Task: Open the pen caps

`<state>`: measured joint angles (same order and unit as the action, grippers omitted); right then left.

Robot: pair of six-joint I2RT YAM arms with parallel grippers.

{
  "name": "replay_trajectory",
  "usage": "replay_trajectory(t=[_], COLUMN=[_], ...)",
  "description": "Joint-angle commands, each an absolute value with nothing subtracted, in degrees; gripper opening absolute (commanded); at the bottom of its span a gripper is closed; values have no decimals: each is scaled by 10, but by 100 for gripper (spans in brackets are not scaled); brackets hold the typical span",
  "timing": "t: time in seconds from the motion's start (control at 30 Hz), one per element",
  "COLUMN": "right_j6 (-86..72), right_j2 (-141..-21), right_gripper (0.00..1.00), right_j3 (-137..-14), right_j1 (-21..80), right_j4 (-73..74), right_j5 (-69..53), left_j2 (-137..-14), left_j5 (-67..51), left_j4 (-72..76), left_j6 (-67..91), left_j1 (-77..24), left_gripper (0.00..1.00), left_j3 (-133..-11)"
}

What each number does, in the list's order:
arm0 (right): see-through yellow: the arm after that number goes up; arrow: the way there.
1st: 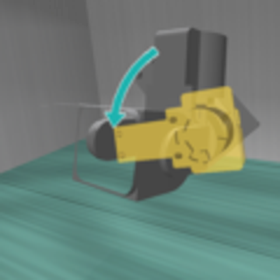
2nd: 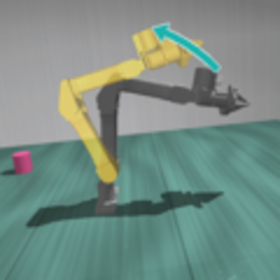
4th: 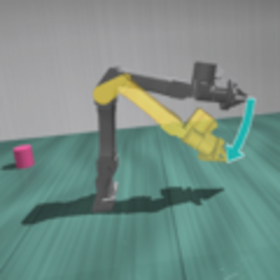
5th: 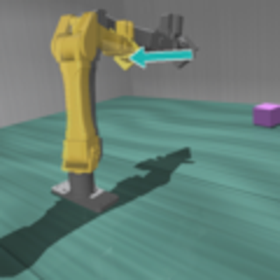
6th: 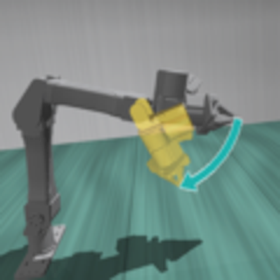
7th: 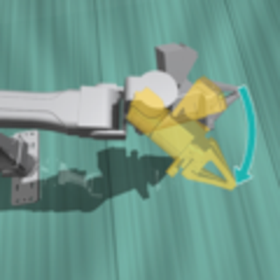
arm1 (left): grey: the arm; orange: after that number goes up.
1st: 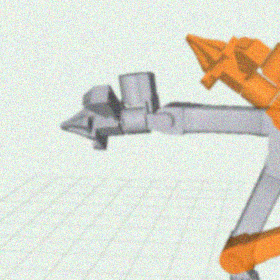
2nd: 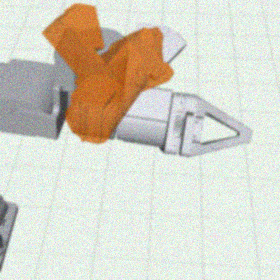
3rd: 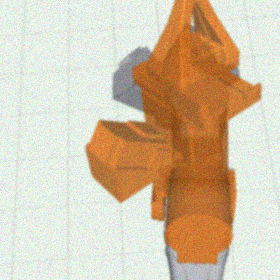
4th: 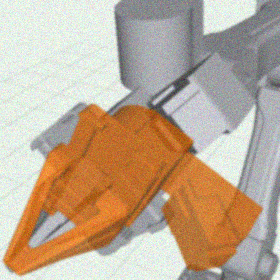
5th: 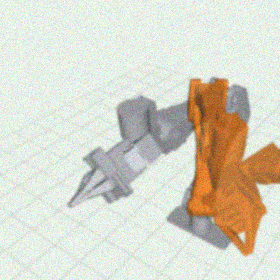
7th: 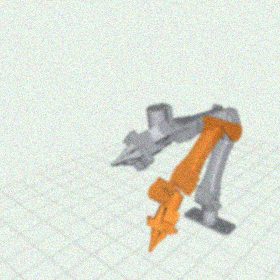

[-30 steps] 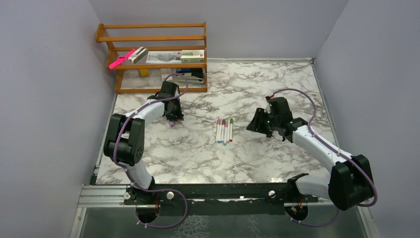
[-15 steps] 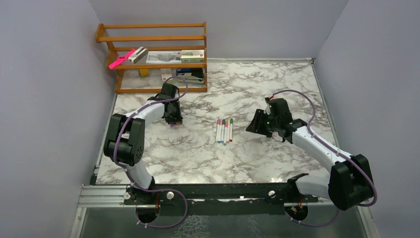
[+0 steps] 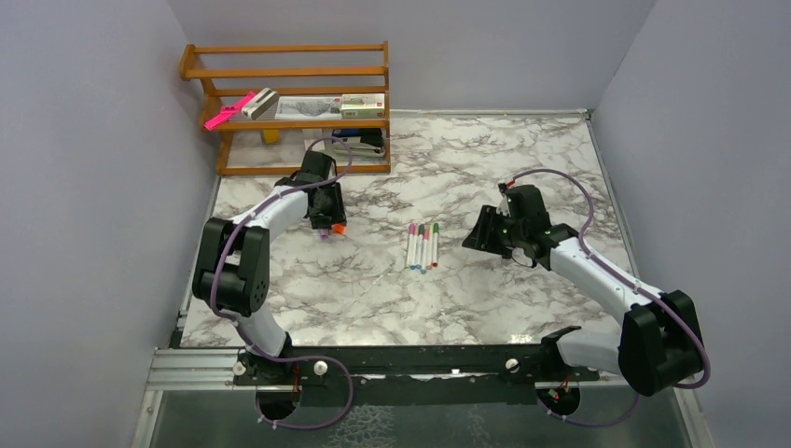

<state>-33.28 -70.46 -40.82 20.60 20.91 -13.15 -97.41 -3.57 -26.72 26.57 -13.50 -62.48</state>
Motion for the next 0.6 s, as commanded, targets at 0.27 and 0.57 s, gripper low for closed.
replay_trajectory(t=[0.27, 0.57], right_j6=[-311, -317], right_j2=[-771, -835], right_gripper=[46, 46], right_j3=[-419, -471], right_j1=[221, 272], right_j4=[196, 213], right_j5=[-151, -107], left_j2=[-884, -811], left_j5=[-101, -143], left_j4=[-287, -287], left_j6=[290, 292], left_j1=[-135, -136], left_gripper=[57, 99], left_j3=[-651, -614])
